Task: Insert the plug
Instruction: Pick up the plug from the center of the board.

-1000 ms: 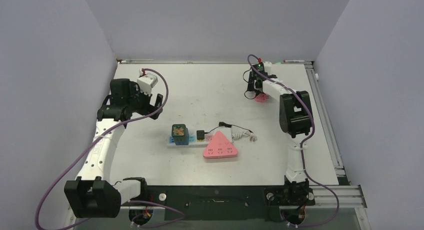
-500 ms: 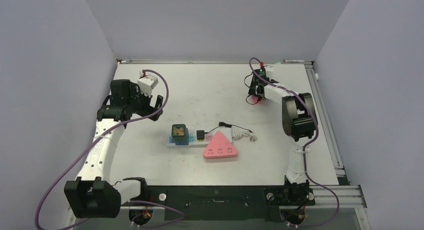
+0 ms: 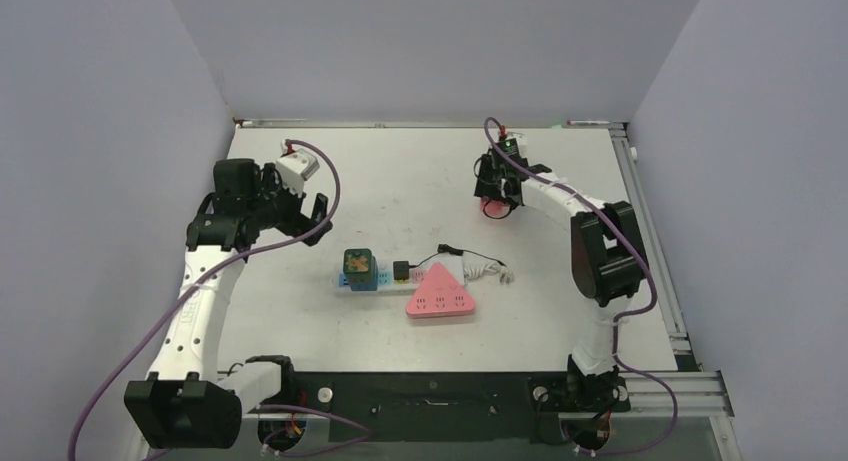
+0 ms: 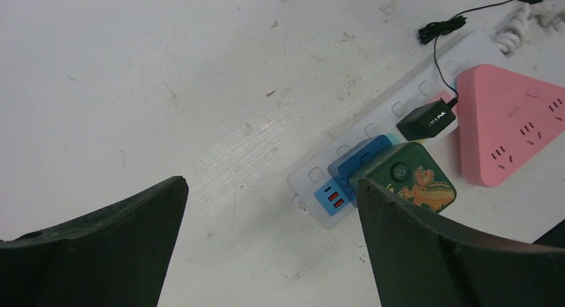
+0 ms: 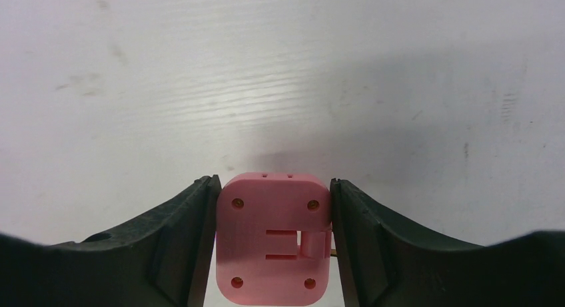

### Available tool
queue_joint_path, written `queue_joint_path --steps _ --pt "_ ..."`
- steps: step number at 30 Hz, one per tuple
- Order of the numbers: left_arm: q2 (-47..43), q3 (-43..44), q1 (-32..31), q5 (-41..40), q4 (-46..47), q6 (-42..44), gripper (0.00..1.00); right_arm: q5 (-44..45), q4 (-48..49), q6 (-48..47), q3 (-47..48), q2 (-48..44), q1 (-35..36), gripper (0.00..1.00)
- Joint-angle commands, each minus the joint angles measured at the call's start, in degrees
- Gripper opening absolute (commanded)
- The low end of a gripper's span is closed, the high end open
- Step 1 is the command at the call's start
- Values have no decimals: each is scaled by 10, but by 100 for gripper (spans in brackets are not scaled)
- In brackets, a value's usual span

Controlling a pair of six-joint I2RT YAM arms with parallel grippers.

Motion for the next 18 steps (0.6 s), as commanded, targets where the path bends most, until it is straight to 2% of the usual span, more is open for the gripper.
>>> queue_joint_path --steps 1,4,10,14,18 --pt "-39 21 -4 86 10 31 96 -56 -4 6 -6 -114 38 33" --pt "-60 6 -16 108 20 60 96 -84 -19 7 -20 -157 62 34" --pt "-30 44 -119 70 42 70 96 -168 -26 3 -45 -219 89 35" --pt "-25 57 -127 87 48 81 96 -256 -38 -15 -33 -256 90 36" --pt "-93 -9 -126 101 113 101 96 -307 -57 -22 -12 -276 95 39"
